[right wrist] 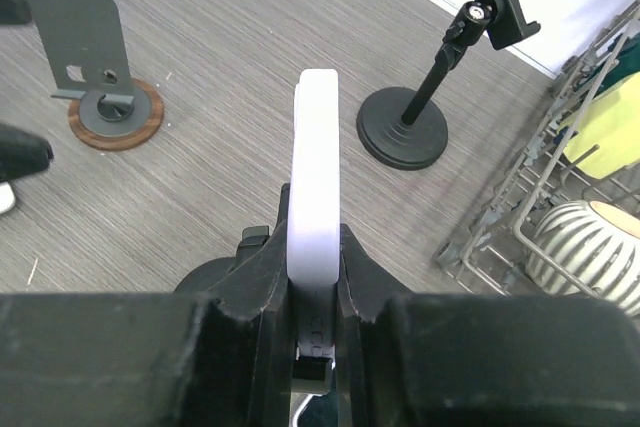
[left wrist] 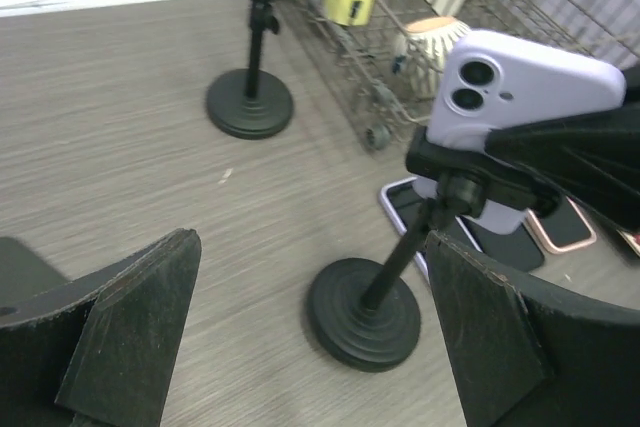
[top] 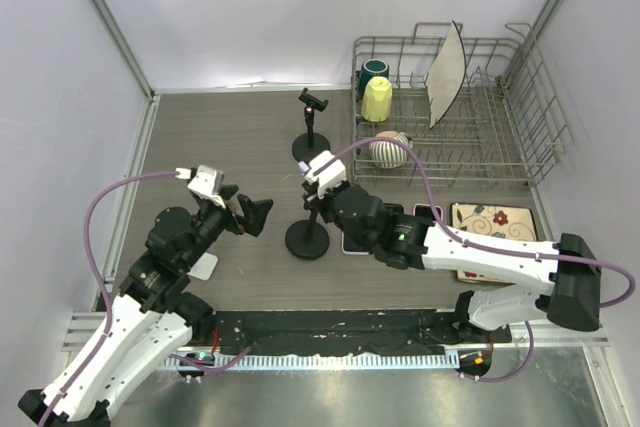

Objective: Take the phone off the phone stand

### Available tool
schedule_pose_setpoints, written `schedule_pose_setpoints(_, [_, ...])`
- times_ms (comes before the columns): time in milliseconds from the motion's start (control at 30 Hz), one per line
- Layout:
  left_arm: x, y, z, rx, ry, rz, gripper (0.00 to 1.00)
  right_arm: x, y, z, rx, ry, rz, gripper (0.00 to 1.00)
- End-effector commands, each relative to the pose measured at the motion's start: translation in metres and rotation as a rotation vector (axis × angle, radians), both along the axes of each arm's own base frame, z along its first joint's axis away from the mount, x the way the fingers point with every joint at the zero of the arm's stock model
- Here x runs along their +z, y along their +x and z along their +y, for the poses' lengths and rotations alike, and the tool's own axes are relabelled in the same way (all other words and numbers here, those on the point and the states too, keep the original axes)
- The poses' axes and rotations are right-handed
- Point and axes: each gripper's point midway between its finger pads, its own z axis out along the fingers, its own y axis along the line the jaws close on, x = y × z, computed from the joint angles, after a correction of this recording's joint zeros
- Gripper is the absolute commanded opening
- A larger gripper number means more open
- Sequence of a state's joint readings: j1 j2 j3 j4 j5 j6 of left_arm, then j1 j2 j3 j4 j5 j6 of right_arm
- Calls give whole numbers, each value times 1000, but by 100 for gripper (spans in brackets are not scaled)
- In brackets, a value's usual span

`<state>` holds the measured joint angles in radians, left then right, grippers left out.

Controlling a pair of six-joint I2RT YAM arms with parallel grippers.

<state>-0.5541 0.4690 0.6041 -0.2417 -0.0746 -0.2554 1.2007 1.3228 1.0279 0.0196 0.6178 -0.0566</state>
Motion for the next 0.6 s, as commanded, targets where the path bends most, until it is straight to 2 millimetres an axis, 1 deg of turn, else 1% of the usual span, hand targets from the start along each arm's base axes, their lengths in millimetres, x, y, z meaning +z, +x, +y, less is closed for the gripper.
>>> schedule_pose_setpoints(0, [9,-10,-37,-198,-74,-19,99,24,-12,16,134,262,20,1])
schedule_pose_setpoints(33, [8,-12,-41,-218,-86,-8,98,30,-13,16,148,295,14,1])
schedule_pose_setpoints(67, [4,-12,-45,-228,-94,0,98,30,-13,14,149,309,14,1])
schedule_pose_setpoints(100, [1,-13,-47,-233,-102,5,98,25,-15,13,156,312,22,1])
schedule_pose_setpoints(133, [0,-16,-52,-254,-113,10,97,29,-15,12,160,337,14,1])
schedule_pose_setpoints(167, [-6,-15,-54,-247,-116,23,97,26,-16,11,165,339,18,1])
schedule_pose_setpoints(200, [-9,-15,-57,-248,-117,28,97,27,-17,11,172,344,16,1])
schedule_pose_setpoints(233, [-14,-20,-65,-271,-113,42,97,28,-18,12,184,353,15,1])
schedule_pose_setpoints(267, [-21,-20,-70,-274,-103,52,97,28,-20,13,194,355,16,1])
schedule_pose_setpoints(300, [-26,-17,-71,-248,-88,53,96,28,-20,14,200,356,16,1])
schedule_pose_setpoints(333, [-34,-22,-79,-263,-54,54,96,28,-22,15,212,356,18,1])
schedule_pose_setpoints(367, [-32,-21,-83,-258,-53,32,96,28,-23,14,215,357,20,1])
schedule_pose_setpoints(400, [-38,-16,-83,-225,-26,30,96,27,-24,15,221,355,21,1])
schedule_pose_setpoints(433, [-43,-19,-89,-236,-9,26,96,29,-25,14,226,360,19,1])
schedule_pose_setpoints(467, [-41,-16,-92,-235,-3,-1,96,29,-26,14,232,362,20,1])
schedule_pose_setpoints(500, [-44,-13,-94,-226,6,0,94,29,-27,14,236,363,19,1])
schedule_pose_setpoints(567, [-46,-4,-92,-180,-7,-22,92,30,-28,12,240,369,17,1])
